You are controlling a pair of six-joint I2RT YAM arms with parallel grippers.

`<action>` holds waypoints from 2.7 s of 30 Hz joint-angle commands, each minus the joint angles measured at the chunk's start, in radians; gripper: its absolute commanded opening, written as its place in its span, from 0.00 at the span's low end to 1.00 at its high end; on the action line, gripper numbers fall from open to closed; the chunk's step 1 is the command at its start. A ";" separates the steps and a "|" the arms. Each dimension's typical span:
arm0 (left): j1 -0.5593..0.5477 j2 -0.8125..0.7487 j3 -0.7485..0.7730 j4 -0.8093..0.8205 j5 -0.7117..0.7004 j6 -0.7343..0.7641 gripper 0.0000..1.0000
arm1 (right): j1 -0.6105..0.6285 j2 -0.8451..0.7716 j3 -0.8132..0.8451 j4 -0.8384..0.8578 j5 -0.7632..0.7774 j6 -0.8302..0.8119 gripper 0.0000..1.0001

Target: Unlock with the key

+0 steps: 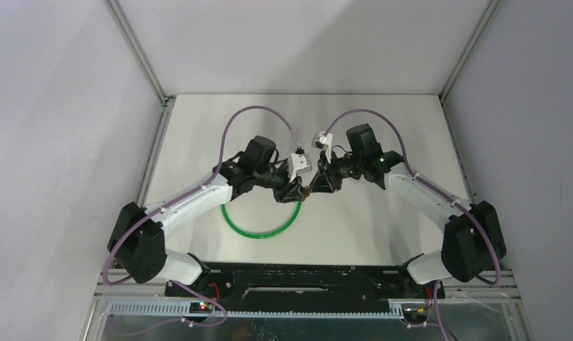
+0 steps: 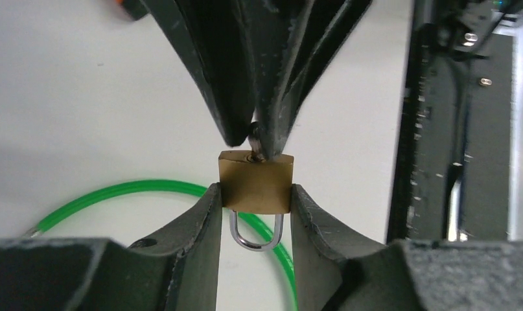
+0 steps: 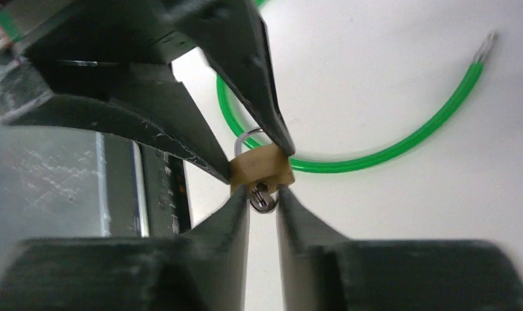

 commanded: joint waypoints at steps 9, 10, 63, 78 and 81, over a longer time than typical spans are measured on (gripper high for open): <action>-0.062 -0.040 -0.027 0.174 -0.288 0.043 0.00 | -0.122 0.103 0.028 0.160 -0.126 0.335 0.70; -0.074 -0.034 -0.025 0.173 -0.306 0.049 0.00 | -0.123 0.114 0.033 0.166 -0.133 0.345 0.70; -0.029 0.133 0.151 -0.077 -0.050 0.076 0.68 | -0.162 0.210 0.059 0.096 -0.281 0.183 0.00; -0.099 0.107 0.145 -0.158 -0.047 0.178 0.49 | -0.169 0.256 0.059 0.150 -0.120 0.342 0.00; -0.123 0.114 0.143 -0.157 -0.073 0.187 0.50 | -0.171 0.263 0.060 0.152 -0.098 0.365 0.00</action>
